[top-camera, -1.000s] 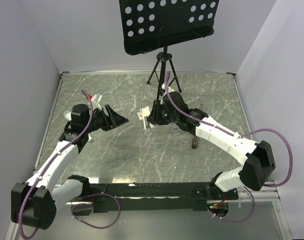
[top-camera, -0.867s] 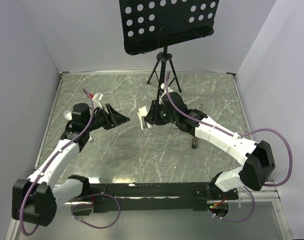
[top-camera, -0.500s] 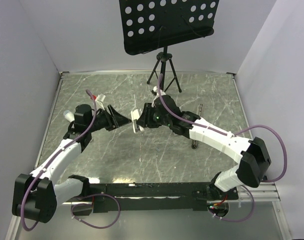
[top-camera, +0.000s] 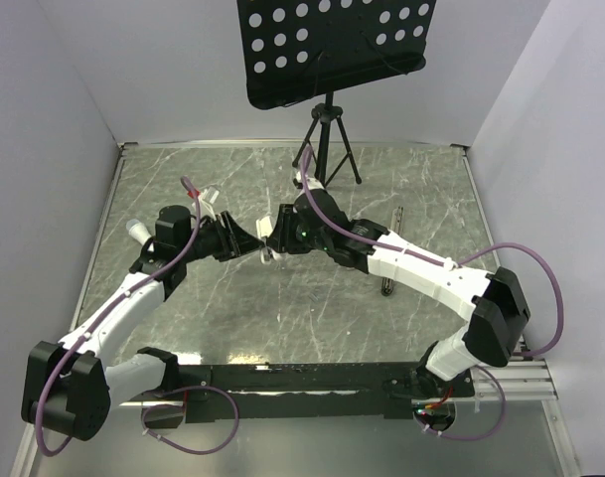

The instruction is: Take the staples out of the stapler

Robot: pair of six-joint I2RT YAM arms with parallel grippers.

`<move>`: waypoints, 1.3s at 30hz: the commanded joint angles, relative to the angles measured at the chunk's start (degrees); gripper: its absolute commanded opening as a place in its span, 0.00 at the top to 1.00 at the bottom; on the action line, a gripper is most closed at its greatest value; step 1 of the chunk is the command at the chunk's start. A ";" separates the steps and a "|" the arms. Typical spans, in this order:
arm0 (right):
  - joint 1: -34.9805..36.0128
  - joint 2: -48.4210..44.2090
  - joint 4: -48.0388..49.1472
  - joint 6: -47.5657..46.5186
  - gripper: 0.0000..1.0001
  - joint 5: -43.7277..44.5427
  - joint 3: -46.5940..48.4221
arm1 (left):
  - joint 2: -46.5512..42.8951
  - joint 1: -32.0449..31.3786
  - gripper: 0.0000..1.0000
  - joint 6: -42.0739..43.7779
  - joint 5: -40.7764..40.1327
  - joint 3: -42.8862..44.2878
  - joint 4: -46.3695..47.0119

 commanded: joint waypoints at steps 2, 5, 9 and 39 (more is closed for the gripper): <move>1.55 2.24 1.08 0.35 1.00 2.41 5.35 | 0.69 -0.67 0.55 2.97 -2.54 2.56 -1.38; 2.25 3.38 0.99 0.35 1.00 3.46 6.06 | 1.48 -0.76 0.57 3.06 -2.63 3.08 -1.81; 2.61 4.35 0.20 -0.35 1.00 5.58 6.94 | 3.41 -0.76 0.57 3.85 -3.95 3.79 -4.54; 2.70 3.30 -1.90 -4.75 0.43 5.84 2.90 | 7.64 -1.28 0.99 -2.83 0.80 3.70 1.08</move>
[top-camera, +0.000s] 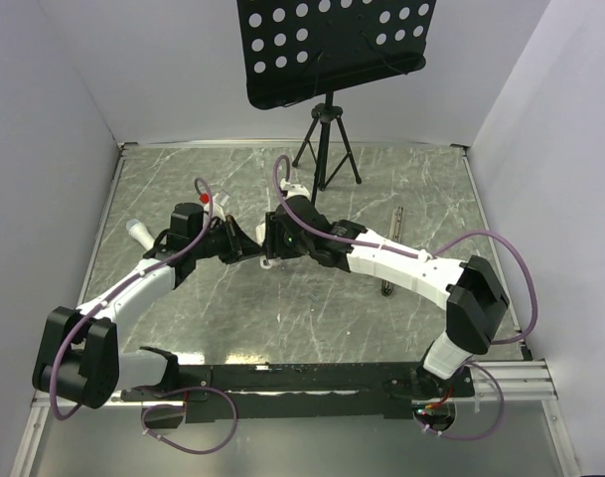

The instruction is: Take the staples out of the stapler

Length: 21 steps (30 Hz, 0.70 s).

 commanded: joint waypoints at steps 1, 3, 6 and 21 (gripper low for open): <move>0.27 -5.09 -0.11 -1.67 0.38 0.18 -0.84 | -1.94 -0.21 0.99 -1.26 0.97 1.76 3.09; 0.18 -5.97 -0.20 -1.93 0.35 -0.08 -2.42 | -2.03 -0.21 0.99 -0.39 1.41 2.02 2.48; 0.18 -7.73 0.41 -1.93 0.30 -0.35 -4.35 | -1.68 0.05 0.99 2.59 0.54 4.04 0.11; -0.17 -6.51 6.56 -3.07 0.30 -9.31 -3.22 | -2.46 6.73 0.99 10.61 7.12 5.90 -3.50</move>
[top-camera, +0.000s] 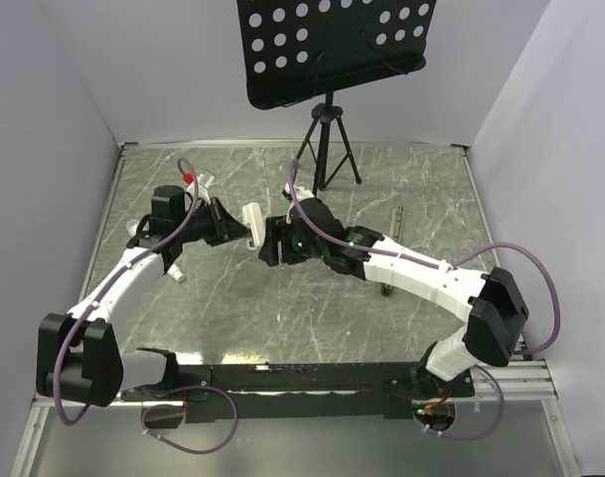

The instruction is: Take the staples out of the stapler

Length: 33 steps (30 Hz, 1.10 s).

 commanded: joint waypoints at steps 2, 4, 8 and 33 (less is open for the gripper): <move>-0.10 2.70 2.87 -0.56 0.31 -3.06 3.47 | -2.77 -0.13 0.99 3.10 4.11 -1.72 1.92; -0.19 4.98 1.82 -0.21 0.33 -2.89 5.75 | -3.21 -0.13 0.99 3.99 2.54 -0.84 -0.63; -0.10 6.92 1.90 -1.09 0.39 -3.41 8.31 | -4.00 -0.13 0.99 4.18 2.43 -1.19 -0.72; -10.03 -2.47 -1.62 -5.48 0.82 0.01 6.12 | -10.07 -1.27 0.99 6.89 -9.34 -5.50 2.62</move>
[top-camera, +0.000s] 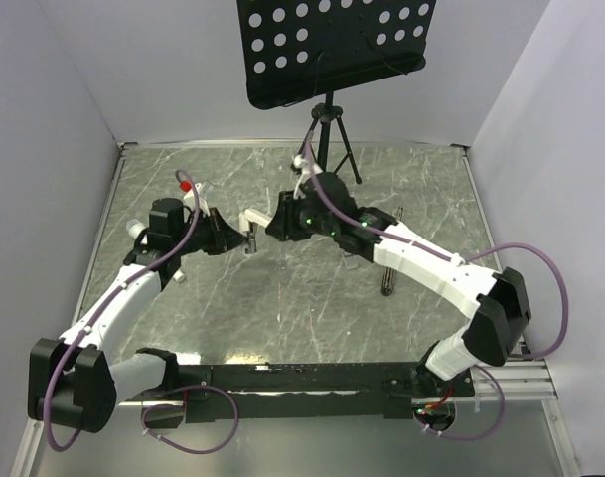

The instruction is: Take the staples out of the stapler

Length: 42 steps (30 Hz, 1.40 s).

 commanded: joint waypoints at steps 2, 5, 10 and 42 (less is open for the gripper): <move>-4.51 -3.13 0.33 -2.29 0.82 4.85 -0.77 | -2.88 -1.25 0.99 3.01 -3.44 0.10 1.74; -6.08 -3.14 0.95 -2.38 0.82 4.14 -0.42 | -3.40 -2.83 0.99 4.06 -3.53 -0.07 2.18; -9.42 -2.70 3.76 -2.73 0.76 -0.17 -0.07 | -5.60 -5.47 0.99 6.26 -2.82 -1.21 4.03; -9.87 -2.08 14.74 -4.84 0.55 -3.25 -7.01 | -6.75 -11.54 0.99 12.42 7.28 -4.38 10.62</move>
